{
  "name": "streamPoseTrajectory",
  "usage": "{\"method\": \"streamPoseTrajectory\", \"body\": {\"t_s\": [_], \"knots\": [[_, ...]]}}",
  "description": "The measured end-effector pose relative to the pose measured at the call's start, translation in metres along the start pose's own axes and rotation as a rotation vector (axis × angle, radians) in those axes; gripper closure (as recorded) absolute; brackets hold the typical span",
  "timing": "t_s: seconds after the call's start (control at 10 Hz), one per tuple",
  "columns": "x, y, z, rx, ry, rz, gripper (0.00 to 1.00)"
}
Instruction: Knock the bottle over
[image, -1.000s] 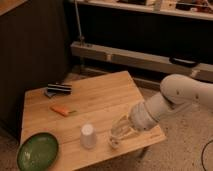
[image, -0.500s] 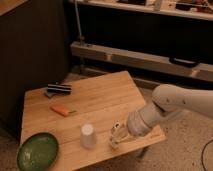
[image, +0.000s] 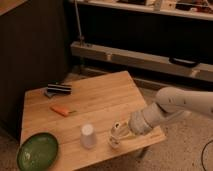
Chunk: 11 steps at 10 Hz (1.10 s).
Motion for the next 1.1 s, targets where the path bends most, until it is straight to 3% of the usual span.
{"method": "streamPoseTrajectory", "body": {"t_s": [0.2,0.7,0.9,1.1], "knots": [[-0.020,-0.016,-0.008,0.026,-0.021,-0.030,1.00],[-0.083,-0.057,0.003,0.076,-0.058,-0.150,1.00],[-0.083,-0.066,-0.004,0.102,-0.080,-0.151,1.00],[-0.064,-0.067,-0.021,0.115,-0.082,-0.129,1.00]]}}
